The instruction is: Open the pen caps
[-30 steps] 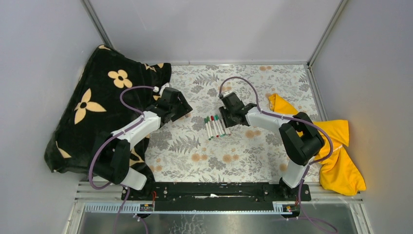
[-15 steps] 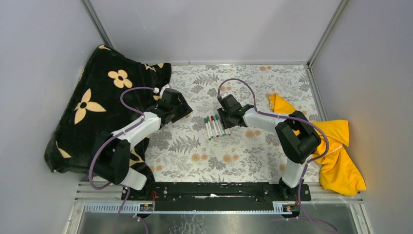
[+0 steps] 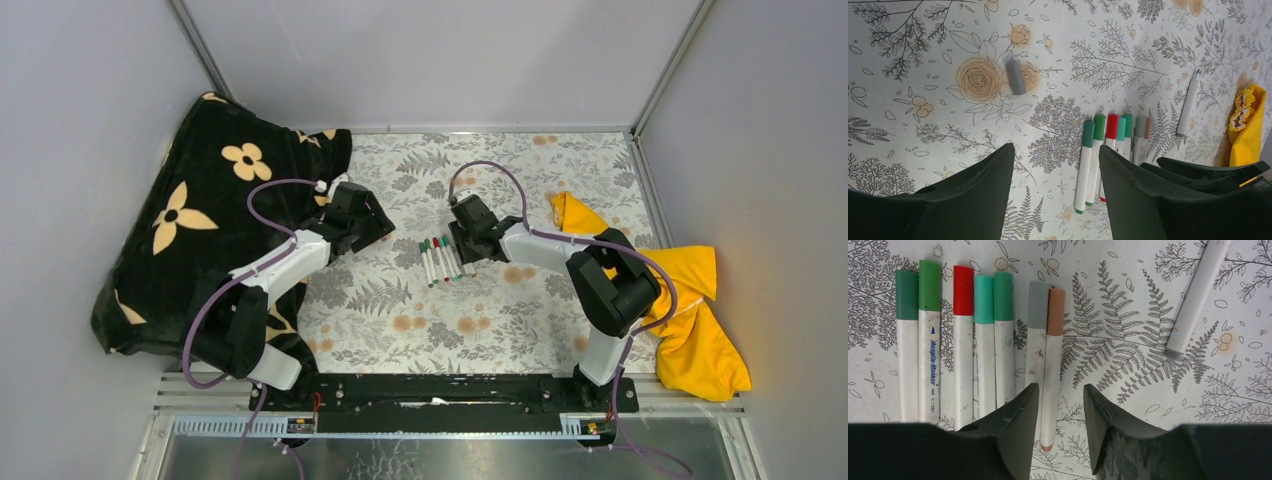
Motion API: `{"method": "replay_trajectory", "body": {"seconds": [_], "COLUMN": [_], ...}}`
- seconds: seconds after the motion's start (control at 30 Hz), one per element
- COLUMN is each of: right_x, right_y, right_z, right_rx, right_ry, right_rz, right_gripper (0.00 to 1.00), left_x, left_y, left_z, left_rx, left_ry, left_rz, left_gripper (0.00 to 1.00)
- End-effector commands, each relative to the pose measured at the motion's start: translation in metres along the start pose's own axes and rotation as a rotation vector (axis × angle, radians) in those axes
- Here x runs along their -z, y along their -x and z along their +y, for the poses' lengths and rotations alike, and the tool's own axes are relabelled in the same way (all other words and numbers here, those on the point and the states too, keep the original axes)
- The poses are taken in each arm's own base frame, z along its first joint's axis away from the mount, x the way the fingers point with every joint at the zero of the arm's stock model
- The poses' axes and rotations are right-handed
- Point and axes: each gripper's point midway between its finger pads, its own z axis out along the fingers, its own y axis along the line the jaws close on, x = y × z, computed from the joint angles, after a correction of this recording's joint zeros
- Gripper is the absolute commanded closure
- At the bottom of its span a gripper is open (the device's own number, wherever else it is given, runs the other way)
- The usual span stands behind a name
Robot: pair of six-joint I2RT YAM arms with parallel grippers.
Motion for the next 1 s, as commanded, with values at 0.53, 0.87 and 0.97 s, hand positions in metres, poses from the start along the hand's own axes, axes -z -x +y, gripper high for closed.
{"method": "replay_trajectory", "body": {"seconds": [0.53,0.87,0.97], "right_x": [-0.003,-0.016,-0.017], "right_y": [-0.014,-0.042,-0.049], "right_z": [-0.001,0.005,0.005], "right_rx": [0.008,0.021,0.014], "right_ry": [-0.013,0.009,0.009], "right_rz": [0.034,0.165,0.183], "right_gripper": [0.55,0.79,0.94], "left_x": [0.0,-0.002,-0.002], "left_y": [0.004,0.003,0.003], "left_z": [-0.009,-0.009,-0.01], "left_rx": [0.007,0.012,0.014], "left_ry": [-0.031,-0.031,-0.037], "left_rz": [-0.026,-0.022,-0.019], "left_gripper": [0.3,0.3,0.3]}}
